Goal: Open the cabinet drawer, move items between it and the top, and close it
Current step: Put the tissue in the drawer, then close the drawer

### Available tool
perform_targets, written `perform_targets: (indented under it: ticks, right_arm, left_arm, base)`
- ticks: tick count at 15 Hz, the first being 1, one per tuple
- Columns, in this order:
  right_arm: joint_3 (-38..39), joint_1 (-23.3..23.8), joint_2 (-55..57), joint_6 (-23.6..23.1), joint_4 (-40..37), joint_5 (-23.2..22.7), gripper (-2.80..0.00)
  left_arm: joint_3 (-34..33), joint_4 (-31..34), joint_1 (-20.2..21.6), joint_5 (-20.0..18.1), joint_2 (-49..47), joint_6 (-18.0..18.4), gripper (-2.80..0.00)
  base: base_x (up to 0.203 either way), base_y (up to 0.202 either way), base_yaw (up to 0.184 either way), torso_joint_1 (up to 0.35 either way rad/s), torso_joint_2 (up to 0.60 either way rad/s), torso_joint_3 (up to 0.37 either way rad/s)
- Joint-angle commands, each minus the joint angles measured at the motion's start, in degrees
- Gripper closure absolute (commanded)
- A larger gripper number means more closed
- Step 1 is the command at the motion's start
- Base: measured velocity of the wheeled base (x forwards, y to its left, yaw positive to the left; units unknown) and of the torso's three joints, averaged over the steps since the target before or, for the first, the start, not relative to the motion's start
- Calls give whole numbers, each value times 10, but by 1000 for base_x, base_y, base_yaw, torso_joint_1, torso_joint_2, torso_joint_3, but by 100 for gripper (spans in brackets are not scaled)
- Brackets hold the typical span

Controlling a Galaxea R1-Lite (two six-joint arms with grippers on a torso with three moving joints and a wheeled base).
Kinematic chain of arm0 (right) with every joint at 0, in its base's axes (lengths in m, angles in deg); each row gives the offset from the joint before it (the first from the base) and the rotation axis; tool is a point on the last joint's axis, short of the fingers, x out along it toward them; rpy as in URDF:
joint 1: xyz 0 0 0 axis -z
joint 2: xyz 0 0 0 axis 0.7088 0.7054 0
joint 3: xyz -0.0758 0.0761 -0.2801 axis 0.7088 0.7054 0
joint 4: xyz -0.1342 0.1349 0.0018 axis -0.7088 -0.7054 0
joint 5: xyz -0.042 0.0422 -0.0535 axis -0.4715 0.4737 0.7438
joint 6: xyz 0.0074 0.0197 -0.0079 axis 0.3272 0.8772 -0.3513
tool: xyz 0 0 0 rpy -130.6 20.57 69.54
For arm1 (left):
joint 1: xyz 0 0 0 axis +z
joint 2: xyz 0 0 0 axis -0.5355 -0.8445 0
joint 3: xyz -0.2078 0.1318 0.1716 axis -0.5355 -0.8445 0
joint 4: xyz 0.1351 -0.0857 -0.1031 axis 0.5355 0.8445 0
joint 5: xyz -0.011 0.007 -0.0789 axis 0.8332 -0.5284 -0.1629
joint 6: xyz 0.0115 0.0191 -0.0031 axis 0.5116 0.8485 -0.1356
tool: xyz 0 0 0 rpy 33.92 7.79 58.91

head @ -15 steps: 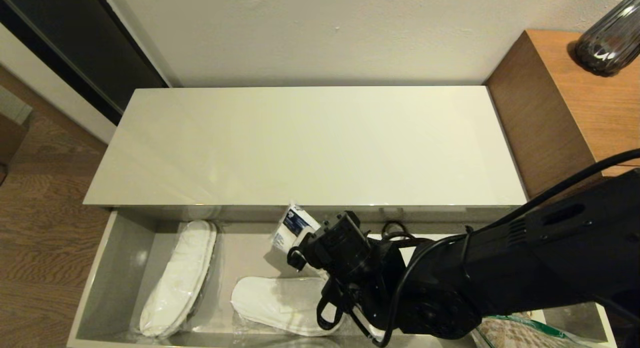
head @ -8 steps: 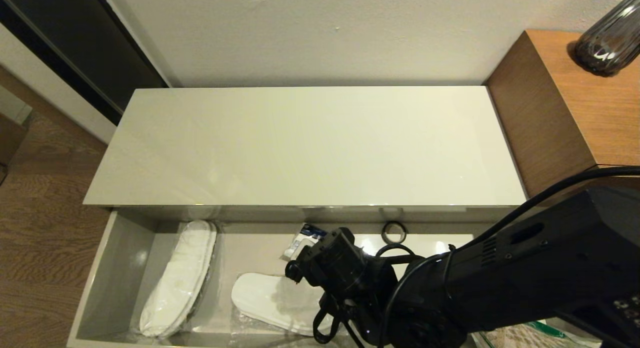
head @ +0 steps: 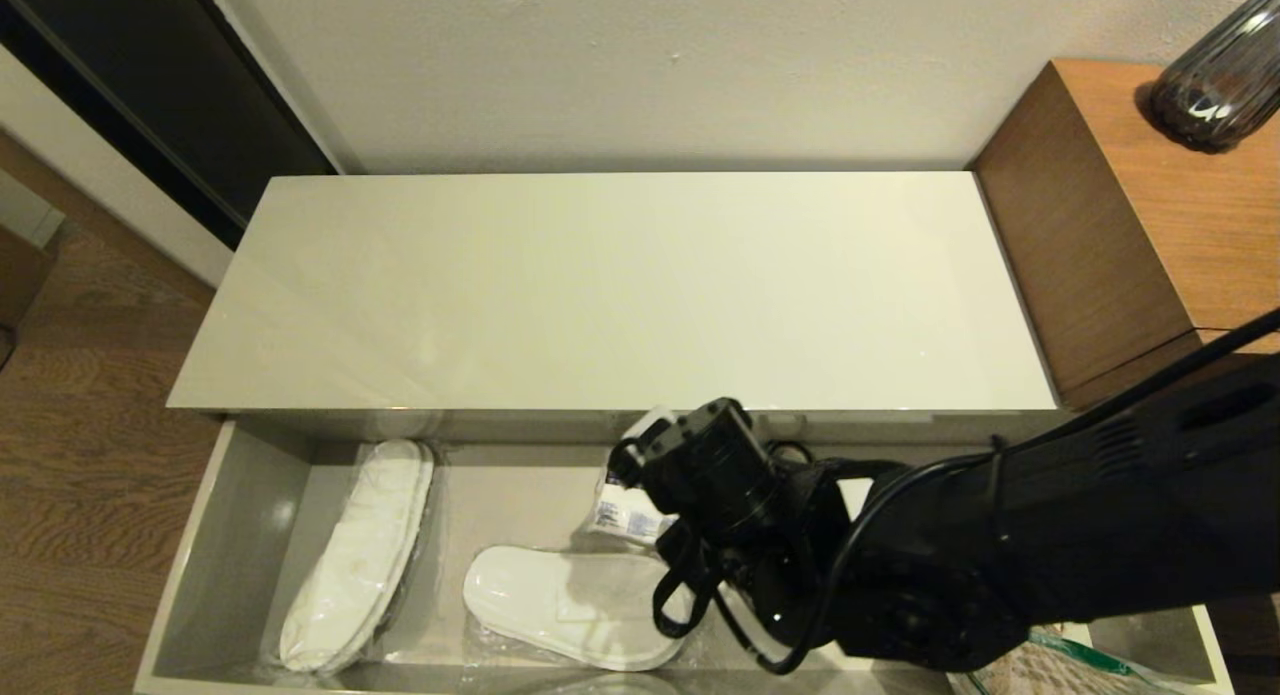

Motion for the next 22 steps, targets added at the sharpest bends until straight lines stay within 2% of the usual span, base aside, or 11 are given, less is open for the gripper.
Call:
perform_targets:
  ticks: [1, 5, 7, 10, 14, 16, 19, 22]
  right_arm:
    - [4, 37, -96, 60, -49, 5, 0]
    - [51, 149, -245, 263, -233, -26, 0]
    - [119, 167, -328, 315, -278, -40, 0]
    - [255, 189, -448, 360, -308, -51, 0]
    - [338, 199, -562, 436, -386, -71, 0]
    - [372, 200, -629, 444, -419, -93, 0]
    - [400, 202, -711, 450, -518, -147, 0]
    - [444, 211, -754, 452, -546, -167, 0]
  left_arm:
    - [0, 0, 0, 0, -1, 0, 0]
    - [0, 0, 0, 0, -1, 0, 0]
    - [0, 0, 0, 0, -1, 0, 0]
    - [0, 0, 0, 0, -1, 0, 0]
    - [0, 0, 0, 0, -1, 0, 0]
    - [0, 0, 0, 0, -1, 0, 0]
    - [0, 0, 0, 0, -1, 0, 0]
    - [0, 0, 0, 0, -1, 0, 0]
  base:
    - [0, 0, 0, 0, 0, 0]
    - [0, 0, 0, 0, 0, 0]
    - [0, 0, 0, 0, 0, 0]
    - [0, 0, 0, 0, 0, 0]
    - [0, 0, 0, 0, 0, 0]
    - [0, 0, 0, 0, 0, 0]
    - [0, 0, 0, 0, 0, 0]
    - [0, 0, 0, 0, 0, 0]
